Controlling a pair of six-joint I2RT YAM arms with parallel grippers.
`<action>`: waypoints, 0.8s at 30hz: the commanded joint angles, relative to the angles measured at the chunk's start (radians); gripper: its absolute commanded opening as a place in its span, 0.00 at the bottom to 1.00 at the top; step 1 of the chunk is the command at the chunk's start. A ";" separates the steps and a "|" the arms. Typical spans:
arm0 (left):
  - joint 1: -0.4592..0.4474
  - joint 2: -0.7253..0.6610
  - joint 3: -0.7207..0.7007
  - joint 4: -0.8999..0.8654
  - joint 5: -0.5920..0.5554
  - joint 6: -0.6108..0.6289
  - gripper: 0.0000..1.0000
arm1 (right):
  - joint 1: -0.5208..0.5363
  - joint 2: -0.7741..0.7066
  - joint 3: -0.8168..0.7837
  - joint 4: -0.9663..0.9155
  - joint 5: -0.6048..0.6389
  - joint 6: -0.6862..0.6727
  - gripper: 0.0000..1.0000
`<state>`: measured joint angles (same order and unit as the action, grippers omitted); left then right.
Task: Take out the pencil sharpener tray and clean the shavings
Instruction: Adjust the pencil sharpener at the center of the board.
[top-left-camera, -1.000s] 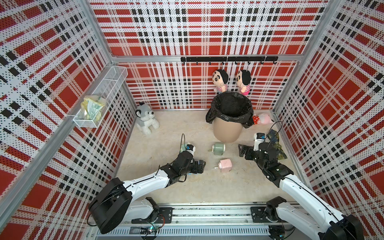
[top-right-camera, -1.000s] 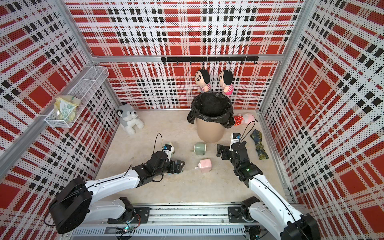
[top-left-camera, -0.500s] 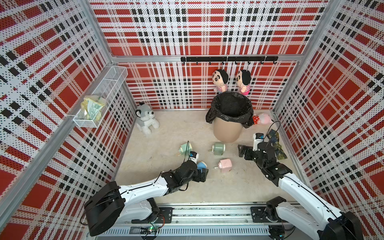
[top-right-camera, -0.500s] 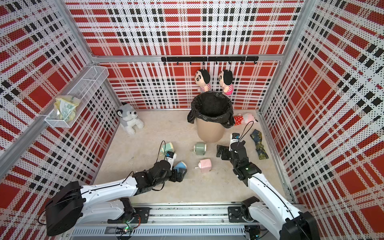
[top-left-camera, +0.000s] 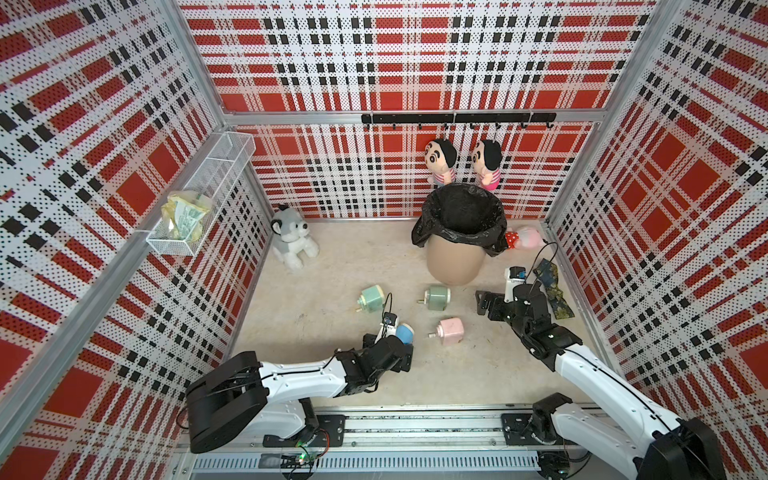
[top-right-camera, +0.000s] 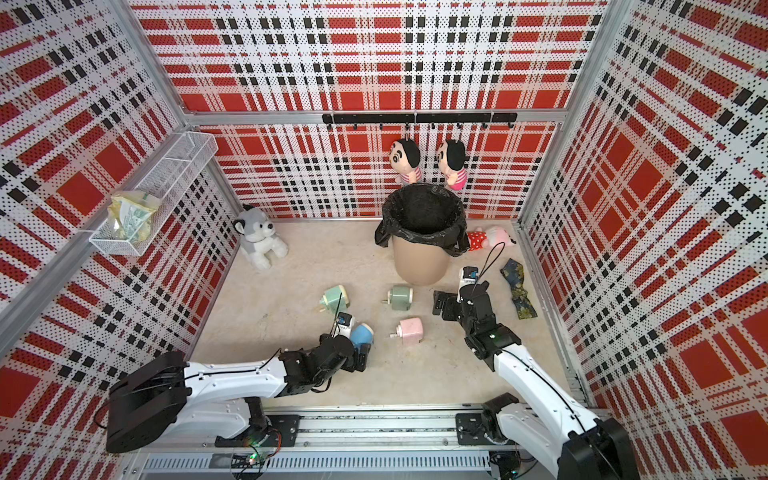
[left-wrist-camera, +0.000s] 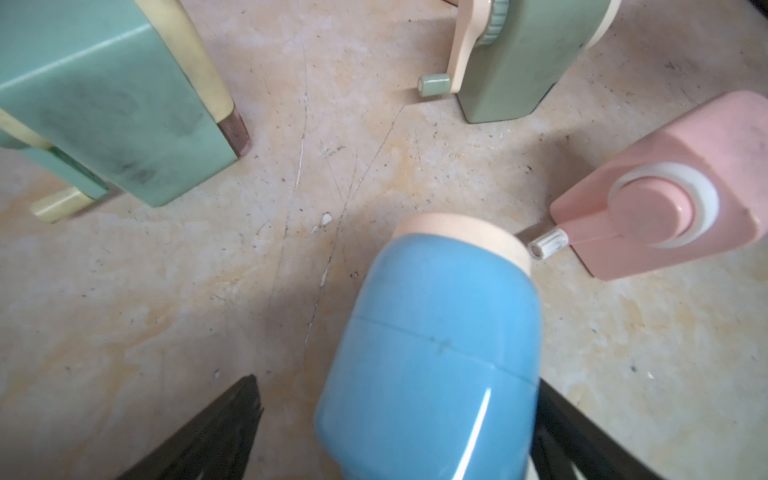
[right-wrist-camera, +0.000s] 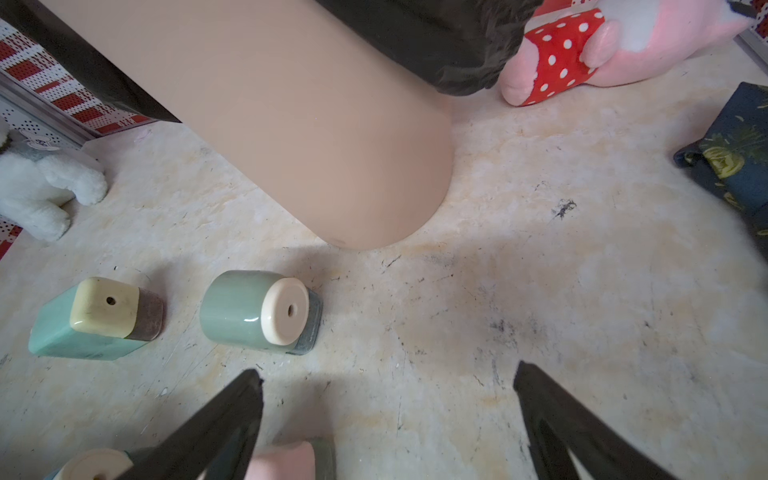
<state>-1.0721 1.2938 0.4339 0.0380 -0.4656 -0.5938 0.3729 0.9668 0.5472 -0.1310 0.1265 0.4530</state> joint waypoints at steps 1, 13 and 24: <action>-0.030 0.009 -0.047 0.059 -0.081 -0.013 0.99 | 0.008 0.009 0.026 -0.008 0.002 -0.006 0.97; -0.043 -0.088 -0.239 0.413 0.018 0.060 0.99 | 0.008 0.031 0.031 -0.008 0.001 -0.006 0.97; -0.036 0.036 -0.191 0.475 0.054 0.131 0.99 | 0.008 0.039 0.032 -0.008 0.001 -0.006 0.97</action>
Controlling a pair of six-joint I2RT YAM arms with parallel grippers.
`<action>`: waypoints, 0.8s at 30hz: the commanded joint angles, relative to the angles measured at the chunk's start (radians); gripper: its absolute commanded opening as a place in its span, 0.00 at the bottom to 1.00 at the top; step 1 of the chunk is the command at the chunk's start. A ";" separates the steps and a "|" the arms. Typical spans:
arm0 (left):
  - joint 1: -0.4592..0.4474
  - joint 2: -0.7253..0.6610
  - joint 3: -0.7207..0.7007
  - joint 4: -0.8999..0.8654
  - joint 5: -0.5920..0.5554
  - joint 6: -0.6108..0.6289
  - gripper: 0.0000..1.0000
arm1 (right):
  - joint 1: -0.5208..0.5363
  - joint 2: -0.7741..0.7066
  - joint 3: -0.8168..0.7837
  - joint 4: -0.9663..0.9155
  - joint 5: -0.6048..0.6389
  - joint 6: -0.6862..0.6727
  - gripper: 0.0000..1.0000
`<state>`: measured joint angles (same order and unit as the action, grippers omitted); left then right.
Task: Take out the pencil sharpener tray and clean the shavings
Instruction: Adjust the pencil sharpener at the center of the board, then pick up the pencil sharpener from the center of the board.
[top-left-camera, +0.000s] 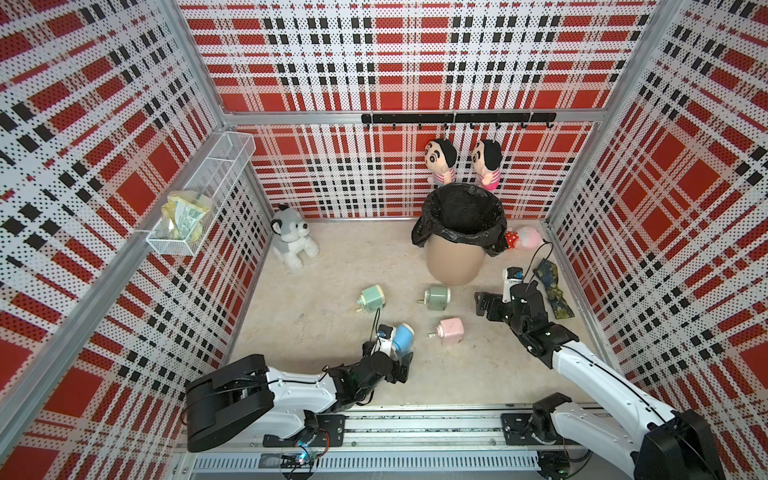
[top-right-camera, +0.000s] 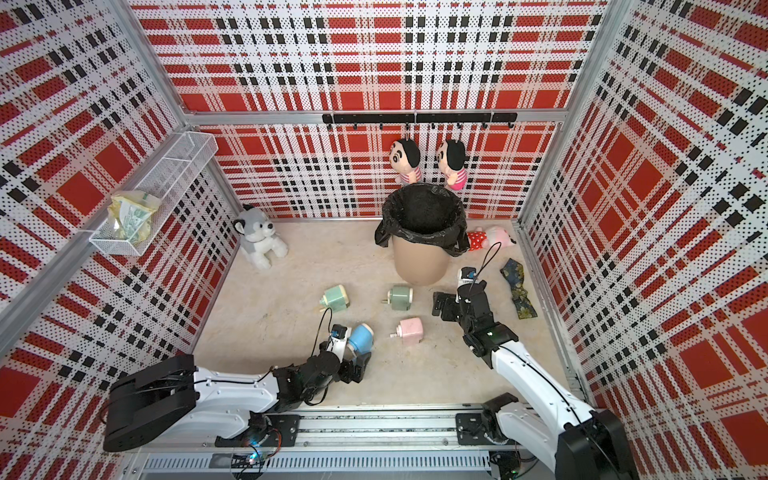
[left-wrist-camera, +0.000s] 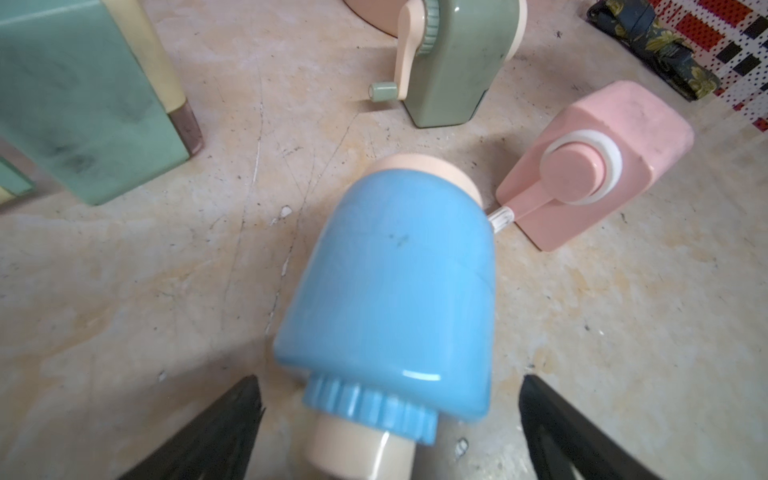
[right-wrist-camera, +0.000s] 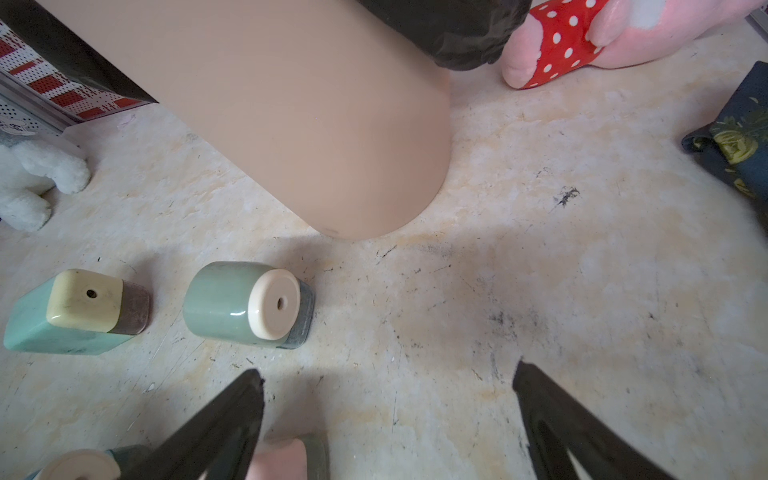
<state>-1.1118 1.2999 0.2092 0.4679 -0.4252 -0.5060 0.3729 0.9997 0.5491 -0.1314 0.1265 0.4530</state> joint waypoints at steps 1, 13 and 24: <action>0.011 0.043 0.040 0.050 0.018 0.049 0.99 | 0.008 0.007 0.033 -0.007 0.001 -0.006 0.97; 0.060 0.103 0.047 0.092 0.081 0.069 0.81 | 0.008 0.004 0.027 -0.007 0.001 -0.006 0.97; 0.066 0.116 0.059 0.096 0.103 0.082 0.58 | 0.008 0.002 0.029 -0.007 0.001 -0.006 0.97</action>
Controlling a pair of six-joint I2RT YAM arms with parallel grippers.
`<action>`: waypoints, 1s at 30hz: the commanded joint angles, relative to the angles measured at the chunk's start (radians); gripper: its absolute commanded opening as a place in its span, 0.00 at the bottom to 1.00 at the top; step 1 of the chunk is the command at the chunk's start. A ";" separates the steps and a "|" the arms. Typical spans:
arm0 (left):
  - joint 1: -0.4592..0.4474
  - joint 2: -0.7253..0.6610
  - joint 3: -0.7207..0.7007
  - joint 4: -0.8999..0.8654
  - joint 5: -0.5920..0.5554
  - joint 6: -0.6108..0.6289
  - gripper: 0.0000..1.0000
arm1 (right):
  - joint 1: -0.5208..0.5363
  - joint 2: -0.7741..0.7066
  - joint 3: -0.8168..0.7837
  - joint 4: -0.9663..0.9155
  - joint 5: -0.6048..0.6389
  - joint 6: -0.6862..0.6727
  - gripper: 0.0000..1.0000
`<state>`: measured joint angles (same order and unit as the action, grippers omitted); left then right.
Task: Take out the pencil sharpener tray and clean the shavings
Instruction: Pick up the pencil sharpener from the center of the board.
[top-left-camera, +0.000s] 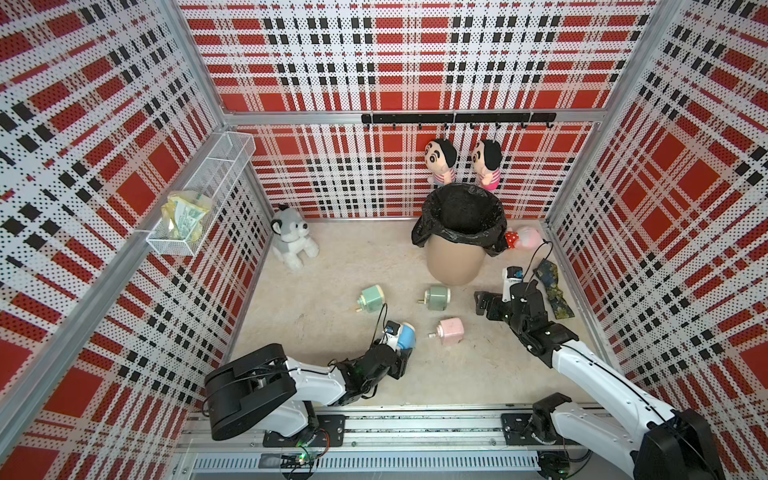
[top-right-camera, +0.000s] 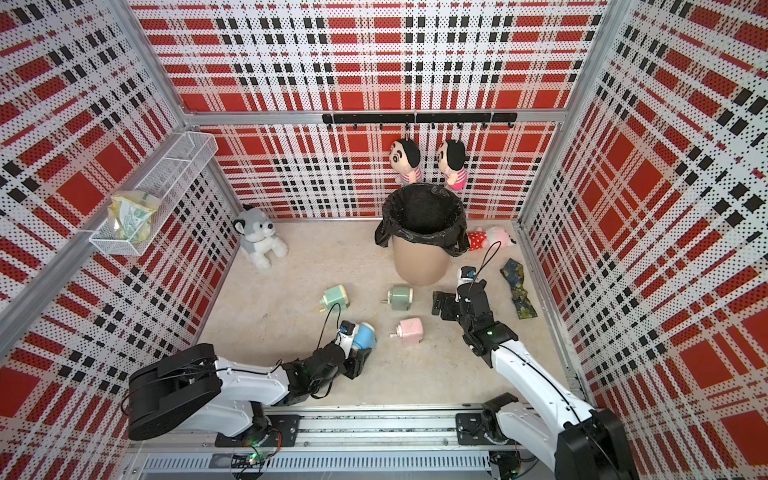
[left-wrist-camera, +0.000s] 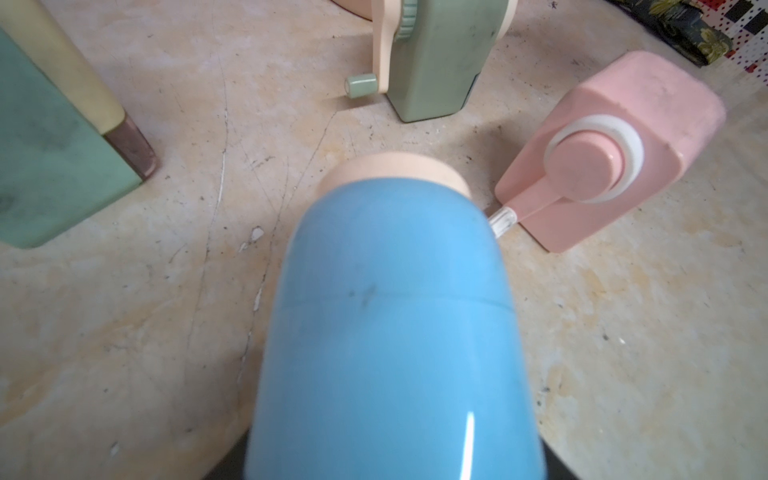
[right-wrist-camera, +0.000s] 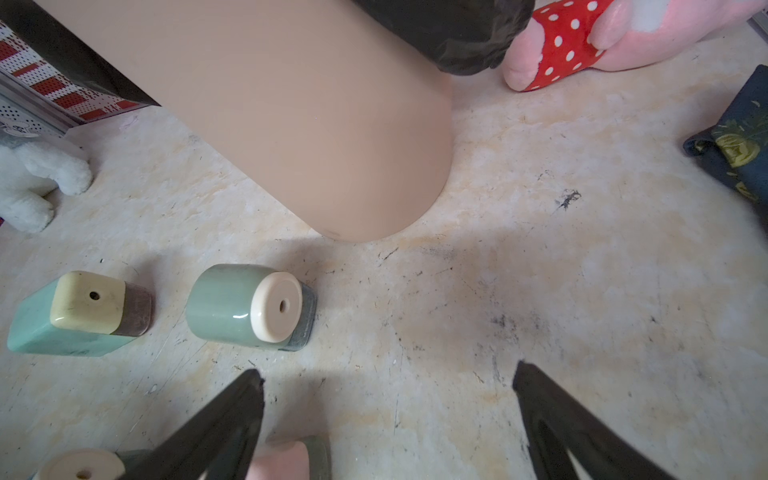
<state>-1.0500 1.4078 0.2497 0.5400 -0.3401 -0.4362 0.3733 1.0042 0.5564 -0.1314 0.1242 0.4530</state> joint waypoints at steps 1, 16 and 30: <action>0.004 0.004 0.019 0.023 0.020 0.013 0.58 | 0.007 -0.003 0.024 -0.007 0.003 -0.006 0.97; 0.018 -0.093 0.334 -0.318 0.093 0.197 0.58 | 0.007 -0.026 0.070 -0.007 0.003 -0.006 0.97; 0.216 -0.003 0.944 -0.785 0.389 0.425 0.56 | 0.006 0.056 0.397 -0.089 -0.540 -0.147 1.00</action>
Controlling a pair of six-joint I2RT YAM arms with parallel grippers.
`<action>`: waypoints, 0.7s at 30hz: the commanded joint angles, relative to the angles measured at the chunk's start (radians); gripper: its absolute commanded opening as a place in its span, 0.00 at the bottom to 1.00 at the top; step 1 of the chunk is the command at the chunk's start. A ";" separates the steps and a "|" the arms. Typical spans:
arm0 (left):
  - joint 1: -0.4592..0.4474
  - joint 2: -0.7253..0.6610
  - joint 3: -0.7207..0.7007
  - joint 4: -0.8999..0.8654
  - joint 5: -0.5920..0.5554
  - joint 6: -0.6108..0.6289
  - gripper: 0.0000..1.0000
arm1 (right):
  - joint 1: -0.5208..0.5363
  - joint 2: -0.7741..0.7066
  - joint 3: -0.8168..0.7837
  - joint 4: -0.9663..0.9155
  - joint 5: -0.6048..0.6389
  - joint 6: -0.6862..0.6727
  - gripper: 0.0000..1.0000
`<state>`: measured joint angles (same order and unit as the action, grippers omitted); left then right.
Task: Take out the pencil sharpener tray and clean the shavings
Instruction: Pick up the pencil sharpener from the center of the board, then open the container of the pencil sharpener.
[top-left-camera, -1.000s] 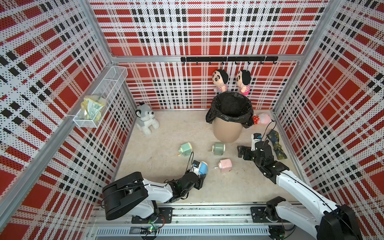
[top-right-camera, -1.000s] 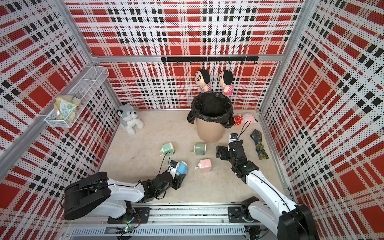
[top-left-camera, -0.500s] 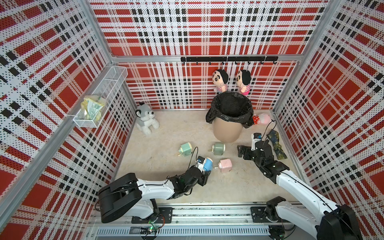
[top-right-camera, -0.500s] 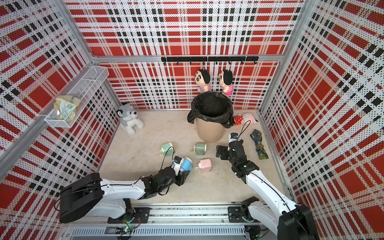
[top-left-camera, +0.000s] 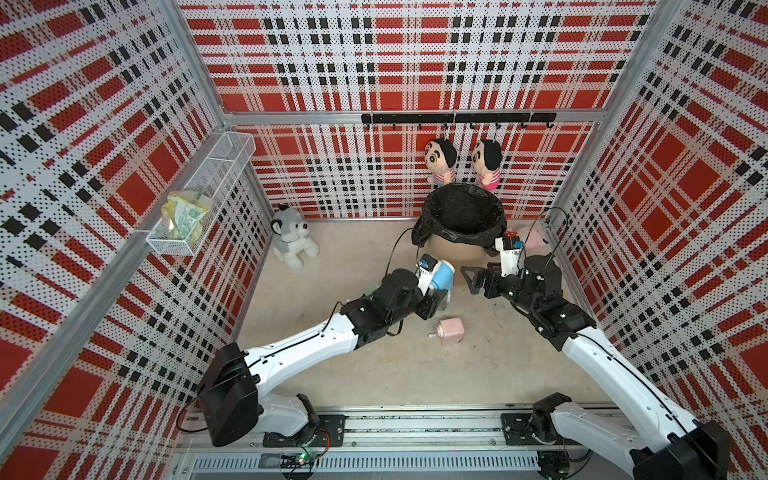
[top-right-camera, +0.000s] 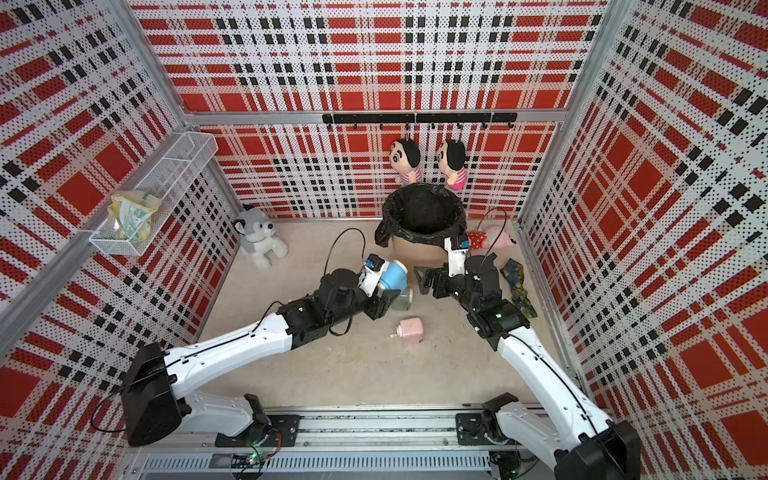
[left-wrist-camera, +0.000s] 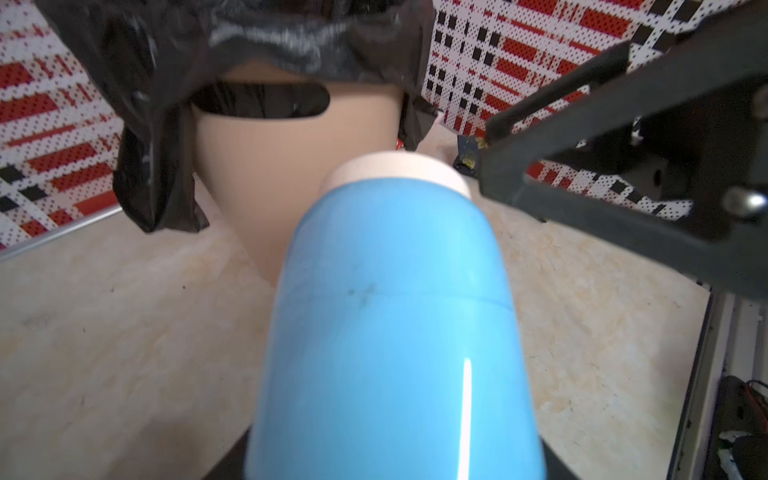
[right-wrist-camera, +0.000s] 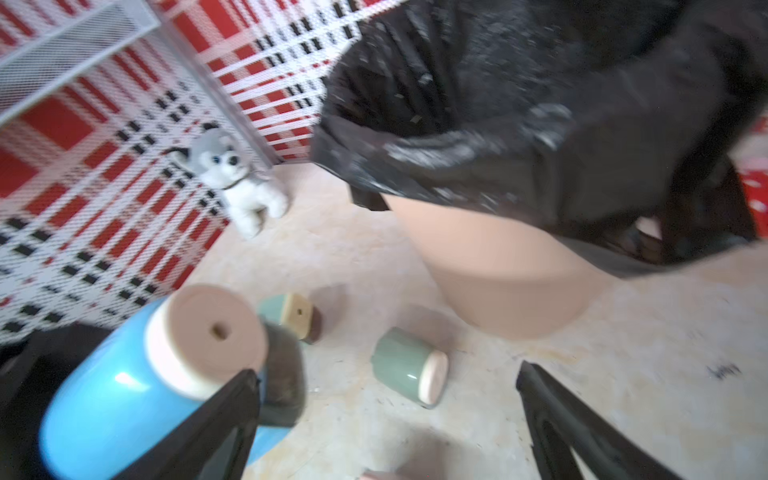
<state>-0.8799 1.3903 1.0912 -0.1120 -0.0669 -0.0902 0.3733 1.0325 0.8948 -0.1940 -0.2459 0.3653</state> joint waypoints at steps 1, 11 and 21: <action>0.061 0.021 0.136 -0.161 0.151 0.088 0.56 | 0.005 0.041 0.078 -0.025 -0.207 -0.074 1.00; 0.224 0.010 0.297 -0.339 0.412 0.154 0.55 | -0.195 0.114 0.150 0.191 -0.754 0.005 1.00; 0.278 -0.046 0.357 -0.513 0.605 0.207 0.56 | -0.201 0.128 0.045 0.444 -0.955 0.145 1.00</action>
<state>-0.6209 1.4021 1.4185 -0.5858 0.4294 0.0879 0.1680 1.1717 0.9867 0.1040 -1.1027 0.4290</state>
